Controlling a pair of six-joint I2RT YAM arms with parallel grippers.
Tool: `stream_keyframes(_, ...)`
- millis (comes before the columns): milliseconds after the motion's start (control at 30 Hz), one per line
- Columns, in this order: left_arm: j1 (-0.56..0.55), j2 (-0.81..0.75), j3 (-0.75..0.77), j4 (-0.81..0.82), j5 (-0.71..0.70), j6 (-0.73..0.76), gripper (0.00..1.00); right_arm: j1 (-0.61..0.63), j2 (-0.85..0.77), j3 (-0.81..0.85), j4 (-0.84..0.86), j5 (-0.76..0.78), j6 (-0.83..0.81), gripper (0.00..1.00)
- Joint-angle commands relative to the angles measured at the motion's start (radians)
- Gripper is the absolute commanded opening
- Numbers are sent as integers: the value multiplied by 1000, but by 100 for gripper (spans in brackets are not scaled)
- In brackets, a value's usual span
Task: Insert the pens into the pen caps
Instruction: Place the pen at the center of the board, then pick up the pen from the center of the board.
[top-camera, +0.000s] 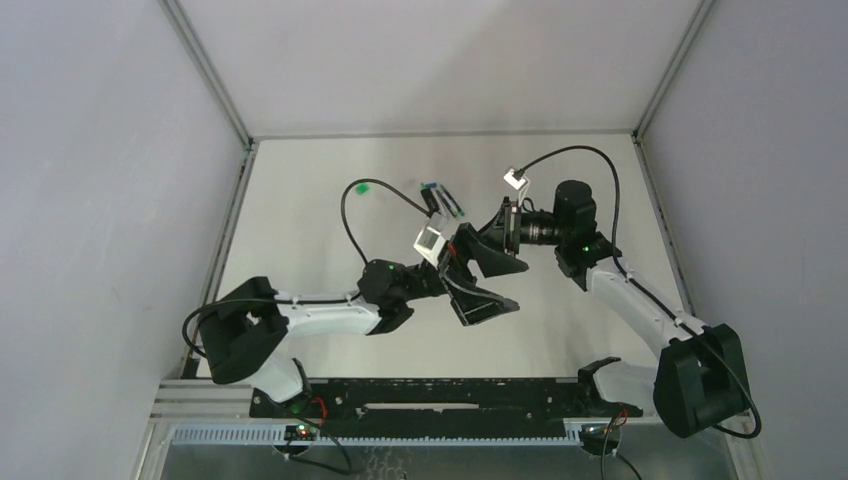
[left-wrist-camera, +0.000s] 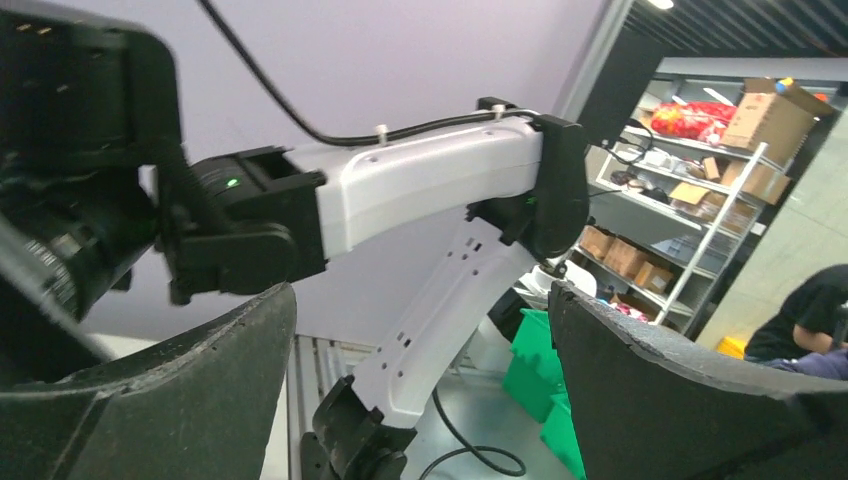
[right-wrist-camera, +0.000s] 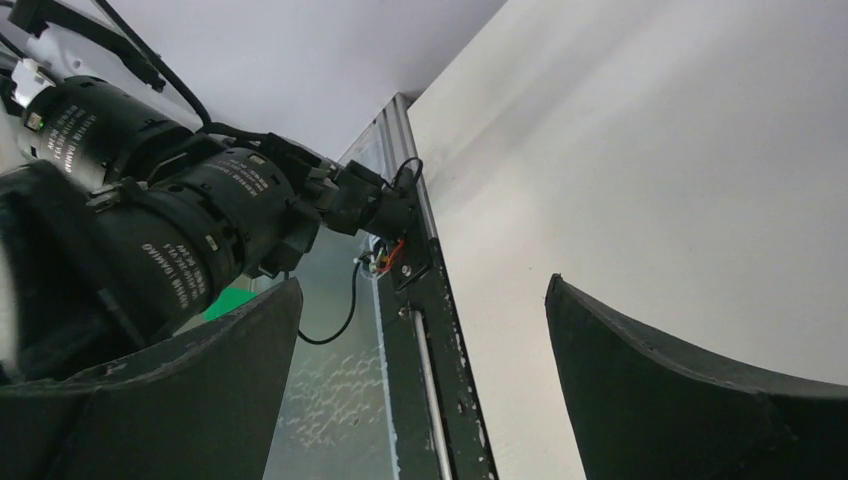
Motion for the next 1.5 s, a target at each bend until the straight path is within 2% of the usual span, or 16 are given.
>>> stream_keyframes(0, 21, 24, 46, -7, -51, 42, 100, 95, 0, 41, 17, -119, 9, 100)
stream_keyframes(200, 11, 48, 94, -28, -12, 49, 100, 133, -7, 41, -2, -65, -9, 100)
stream_keyframes(400, 14, 20, 76, -83, -66, 96, 100, 114, -58, 41, -30, -28, -54, 100)
stream_keyframes(567, 14, 36, 98, -93, -52, 92, 100, 118, -52, 28, -30, 18, -57, 100)
stream_keyframes(1467, 42, 47, 118, -112, -37, 73, 100, 88, -60, 7, 2, 32, -29, 100)
